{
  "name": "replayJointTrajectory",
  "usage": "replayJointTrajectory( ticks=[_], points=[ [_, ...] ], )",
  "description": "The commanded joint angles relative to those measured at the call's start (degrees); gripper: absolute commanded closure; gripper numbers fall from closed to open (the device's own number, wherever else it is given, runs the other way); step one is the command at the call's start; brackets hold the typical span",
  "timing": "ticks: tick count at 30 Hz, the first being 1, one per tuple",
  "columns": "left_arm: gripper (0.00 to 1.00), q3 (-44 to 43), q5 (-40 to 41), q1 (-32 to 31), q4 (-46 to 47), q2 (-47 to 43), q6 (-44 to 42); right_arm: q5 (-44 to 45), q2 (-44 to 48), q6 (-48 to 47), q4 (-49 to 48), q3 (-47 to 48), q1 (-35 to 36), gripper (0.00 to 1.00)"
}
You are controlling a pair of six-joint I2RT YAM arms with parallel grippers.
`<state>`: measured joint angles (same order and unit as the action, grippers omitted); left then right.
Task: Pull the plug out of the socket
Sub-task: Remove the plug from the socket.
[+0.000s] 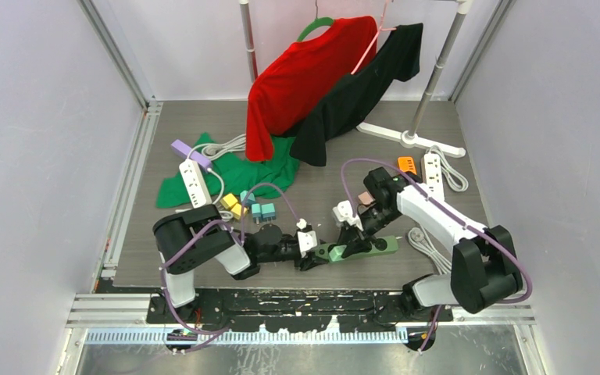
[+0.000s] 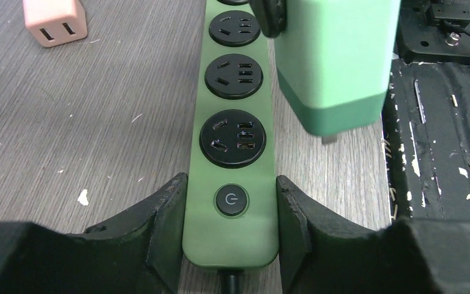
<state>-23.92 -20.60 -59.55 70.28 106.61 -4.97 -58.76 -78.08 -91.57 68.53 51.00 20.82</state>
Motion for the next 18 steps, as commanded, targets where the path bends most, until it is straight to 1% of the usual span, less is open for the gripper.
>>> replayJointTrajectory(
  ticks=[1, 3, 6, 9, 13, 15, 18],
  points=[
    [1.00, 0.29, 0.02, 0.30, 0.34, -0.12, -1.00, -3.32, 3.25, 10.36, -9.77, 0.24, 1.95, 0.99],
    [1.00, 0.24, 0.23, 0.30, 0.30, -0.09, -0.94, 0.50, 3.71, 13.59, -11.70, 1.09, 1.52, 0.99],
    [1.00, 0.28, 0.36, 0.26, 0.30, -0.09, -0.92, 6.65, 4.68, 23.07, -15.61, 2.81, -1.64, 0.99],
    [1.00, 0.37, 0.49, 0.31, 0.54, -0.13, -0.83, 14.24, 5.52, 33.61, -20.46, 4.00, -6.39, 0.98],
    [0.99, 0.29, 0.64, 0.25, 0.48, -0.10, -0.85, 23.71, 6.53, 45.04, -28.44, 3.73, -12.58, 0.94],
    [0.99, 0.30, 0.50, 0.24, 0.47, -0.16, -0.85, 28.09, 6.69, 52.63, -33.07, 3.16, -14.82, 0.93],
    [0.99, 0.39, 0.40, 0.26, 0.53, -0.22, -0.83, 32.80, 6.01, 58.37, -37.82, 2.08, -16.78, 0.92]
  ],
)
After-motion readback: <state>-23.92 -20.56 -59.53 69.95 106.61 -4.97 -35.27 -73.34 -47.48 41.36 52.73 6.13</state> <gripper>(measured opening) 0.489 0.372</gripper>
